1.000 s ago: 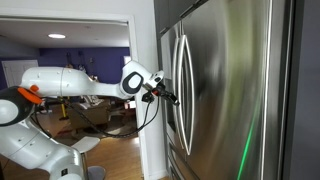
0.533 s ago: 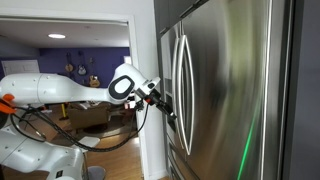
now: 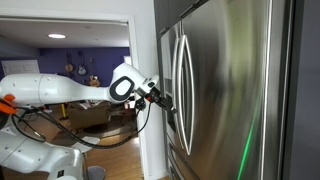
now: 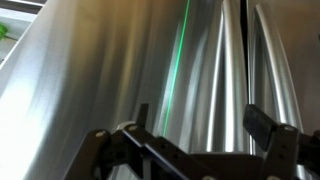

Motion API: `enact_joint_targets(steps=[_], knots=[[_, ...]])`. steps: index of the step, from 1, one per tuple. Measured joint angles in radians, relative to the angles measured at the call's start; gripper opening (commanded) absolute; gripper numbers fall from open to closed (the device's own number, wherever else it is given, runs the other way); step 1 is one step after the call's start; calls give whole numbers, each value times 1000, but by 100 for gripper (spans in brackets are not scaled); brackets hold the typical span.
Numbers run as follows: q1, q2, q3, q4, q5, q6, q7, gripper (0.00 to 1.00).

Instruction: Open the fridge door on the right

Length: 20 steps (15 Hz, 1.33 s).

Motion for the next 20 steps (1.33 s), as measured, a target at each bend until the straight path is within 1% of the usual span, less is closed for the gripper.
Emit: enact_joint_targets(steps=[3,7,13,18,20], knots=[[44,38,-33,12,59,60,-79,100],[84,98,-52,59,104,88,-155,100],[90,203,-44,144,104,137,-191,100],[90,272,-23,178,104,210,-191,100],[76,282,-16,180,97,232,-191,74]])
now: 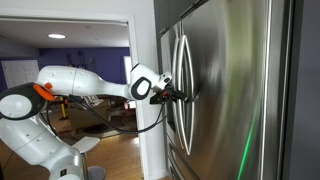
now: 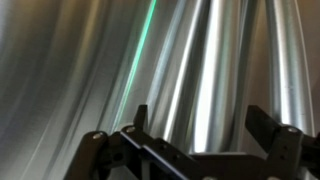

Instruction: Open the fridge door on the right

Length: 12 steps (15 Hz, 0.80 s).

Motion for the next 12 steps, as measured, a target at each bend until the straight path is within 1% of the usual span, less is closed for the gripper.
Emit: enact_joint_targets(steps=[5,8,9,11,12], knots=[[-35,6,26,-14,-14,51,2,34],[-39,11,37,-22,-12,73,13,13],[-37,9,40,-26,-8,75,16,5],[-30,6,37,-31,7,80,20,7],[-26,6,33,-32,15,80,20,6]])
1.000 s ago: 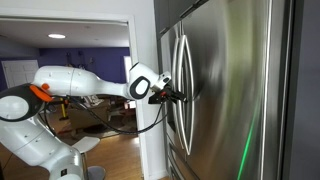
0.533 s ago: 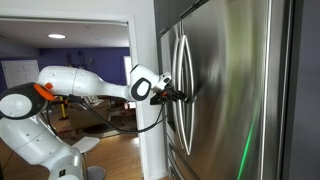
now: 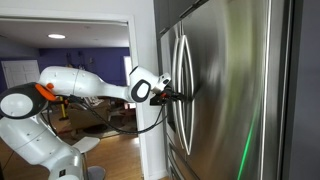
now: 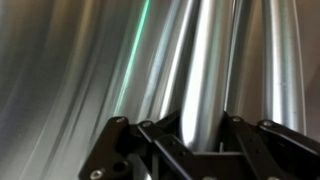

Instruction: Open the fridge door on the right

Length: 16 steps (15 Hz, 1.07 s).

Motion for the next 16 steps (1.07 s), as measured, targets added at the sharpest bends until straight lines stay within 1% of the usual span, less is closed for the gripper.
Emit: enact_joint_targets(steps=[4,7,9,12,16], knots=[[35,-4,-33,3,59,-14,-31,6],[74,-11,-70,6,110,-30,-82,5],[89,-16,-86,6,126,-39,-98,5],[66,-27,-65,7,111,-72,-78,6],[9,-117,-21,-50,79,-135,-13,6]])
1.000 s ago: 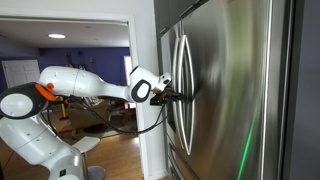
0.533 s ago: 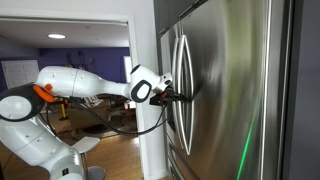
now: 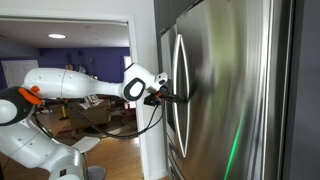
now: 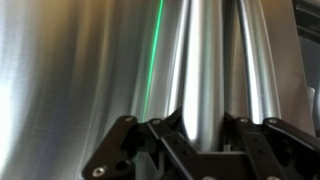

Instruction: Open the fridge door on the right

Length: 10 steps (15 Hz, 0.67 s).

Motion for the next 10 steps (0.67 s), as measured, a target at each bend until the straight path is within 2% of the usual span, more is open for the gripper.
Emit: enact_joint_targets(steps=[6,7,9,10], knots=[[-84,-186,41,-118,-46,-100,96,6],[-98,-212,47,-133,-54,-115,113,47],[-122,-256,58,-157,-69,-141,139,52],[-136,-275,65,-159,-90,-174,142,61]])
